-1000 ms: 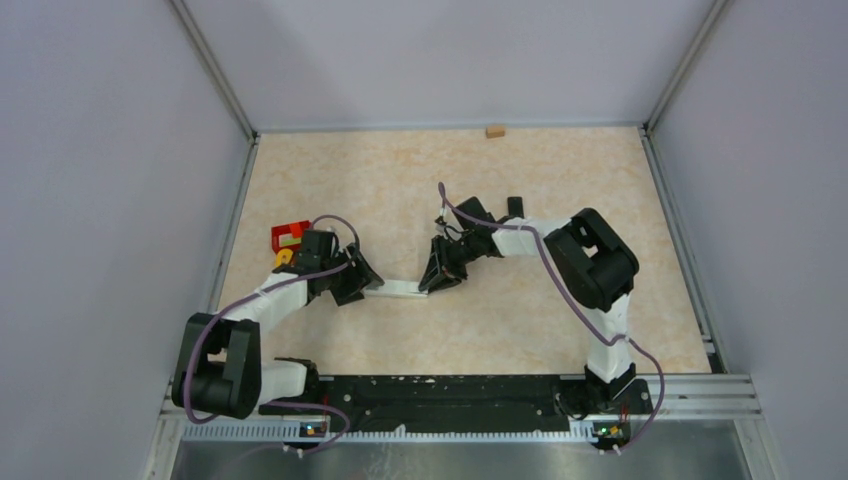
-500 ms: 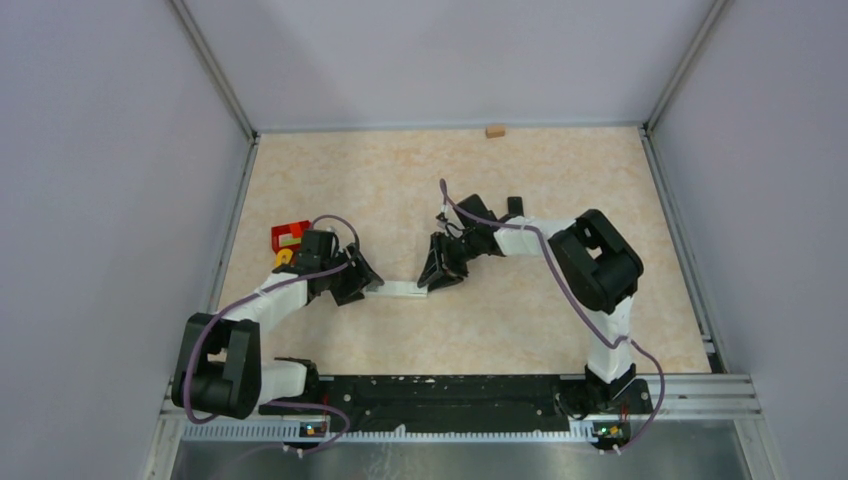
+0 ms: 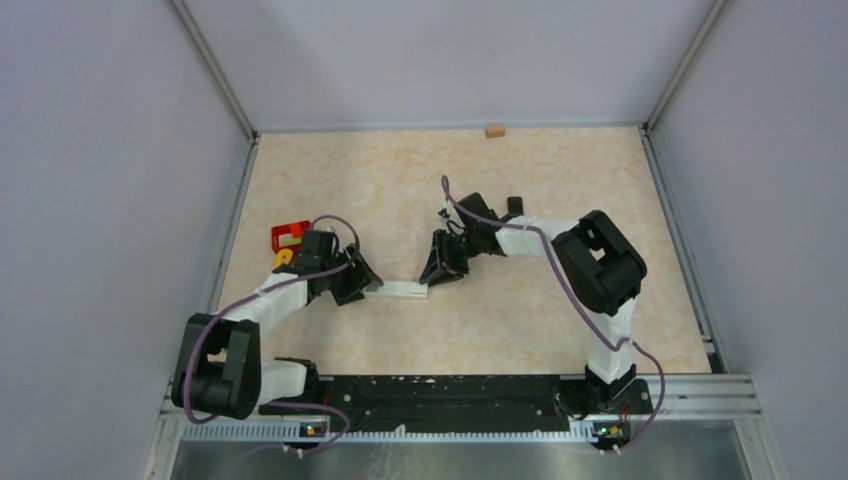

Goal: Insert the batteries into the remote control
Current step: Load the battery cover into the remote control.

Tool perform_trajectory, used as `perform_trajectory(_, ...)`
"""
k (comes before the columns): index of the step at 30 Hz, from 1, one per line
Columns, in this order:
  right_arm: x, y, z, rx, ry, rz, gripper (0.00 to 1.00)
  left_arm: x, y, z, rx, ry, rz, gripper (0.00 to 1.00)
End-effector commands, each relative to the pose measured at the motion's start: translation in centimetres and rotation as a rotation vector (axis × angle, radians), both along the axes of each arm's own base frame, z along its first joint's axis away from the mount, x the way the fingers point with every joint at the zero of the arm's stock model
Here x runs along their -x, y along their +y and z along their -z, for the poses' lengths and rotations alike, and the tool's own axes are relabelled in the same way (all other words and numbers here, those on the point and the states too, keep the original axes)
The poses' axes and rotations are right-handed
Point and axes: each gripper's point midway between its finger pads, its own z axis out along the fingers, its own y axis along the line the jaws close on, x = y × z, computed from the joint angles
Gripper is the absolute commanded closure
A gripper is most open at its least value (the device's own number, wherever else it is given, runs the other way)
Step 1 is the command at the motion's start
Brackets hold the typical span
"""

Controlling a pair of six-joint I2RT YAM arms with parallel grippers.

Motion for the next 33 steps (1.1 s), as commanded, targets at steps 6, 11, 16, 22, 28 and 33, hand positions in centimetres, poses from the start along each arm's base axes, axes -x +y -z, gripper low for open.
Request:
perform_trajectory(6, -0.4, -0.1, 0.4, -0.001, -0.038, 0.0, 0.68, 2.6, 2.9, 3.4, -0.16, 0.121, -0.037, 0.37)
perform_trajectory(11, 0.3, 0.1, 0.9, 0.001, -0.038, -0.019, 0.64, 2.6, 2.9, 3.4, -0.154, 0.125, -0.041, 0.39)
perform_trajectory(16, 0.5, 0.3, 1.4, 0.002, -0.034, -0.024, 0.66, 2.6, 2.8, 3.4, -0.147, 0.13, -0.043, 0.42)
perform_trajectory(22, 0.8, 0.6, 1.9, -0.001, -0.033, -0.027, 0.77, 2.6, 2.6, 3.5, -0.14, 0.136, -0.039, 0.45)
perform_trajectory(28, 0.9, 0.2, 2.4, 0.013, -0.041, -0.029, 0.88, 2.5, 2.6, 3.4, -0.139, 0.136, -0.037, 0.46)
perform_trajectory(33, 1.0, 0.0, 2.6, 0.024, -0.045, -0.025, 0.89, 2.5, 2.5, 3.5, -0.137, 0.137, -0.032, 0.46)
